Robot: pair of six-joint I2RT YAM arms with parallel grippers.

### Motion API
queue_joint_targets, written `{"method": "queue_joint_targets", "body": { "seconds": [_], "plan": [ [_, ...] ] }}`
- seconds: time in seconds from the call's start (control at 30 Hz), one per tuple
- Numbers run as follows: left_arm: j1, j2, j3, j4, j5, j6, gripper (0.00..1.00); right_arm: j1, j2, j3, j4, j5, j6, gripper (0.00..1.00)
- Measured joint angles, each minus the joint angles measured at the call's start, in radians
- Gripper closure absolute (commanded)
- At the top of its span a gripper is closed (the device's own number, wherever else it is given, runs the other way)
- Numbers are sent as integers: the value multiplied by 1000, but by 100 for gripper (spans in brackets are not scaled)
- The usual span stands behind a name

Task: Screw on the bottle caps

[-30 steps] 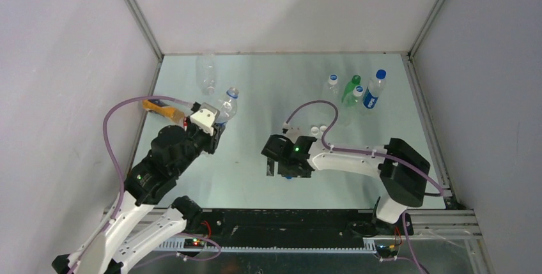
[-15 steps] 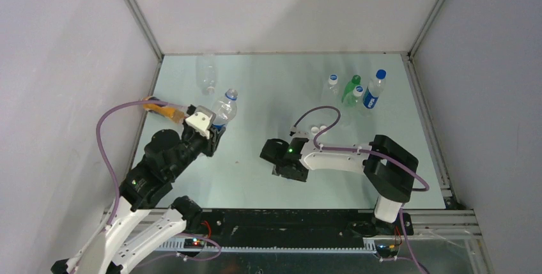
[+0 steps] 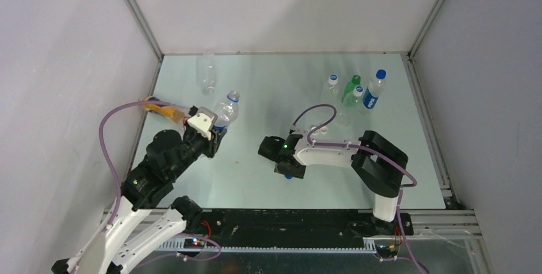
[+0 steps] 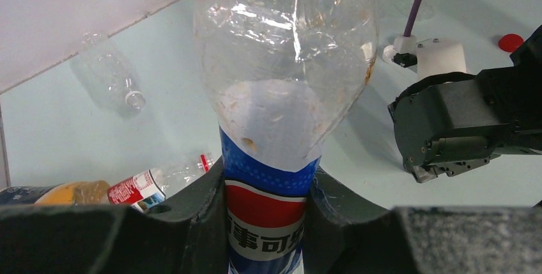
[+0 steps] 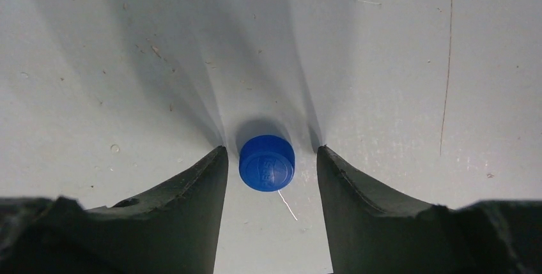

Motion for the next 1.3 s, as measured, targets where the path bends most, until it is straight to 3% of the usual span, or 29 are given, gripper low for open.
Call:
{"method": "queue_joint_targets", "body": {
  "seconds": [0.27,0.47,0.7,0.87,1.3],
  "plan": [
    [0,0,0,0,0,0,74,-3,5,4,-2,-14,-16,58],
    [0,6,0,0,0,0,74,1,5,6,-8,-24,-30,79],
    [0,7,-34,-1,23,1,74,6,-54,2,-16,-10,-118,93],
    [0,35,-38,-14,79,13,74,5,-217,-2,7,19,-286,100],
    [0,36,-40,-53,311,88,73,-18,-626,-11,198,26,-848,100]
  ]
}}
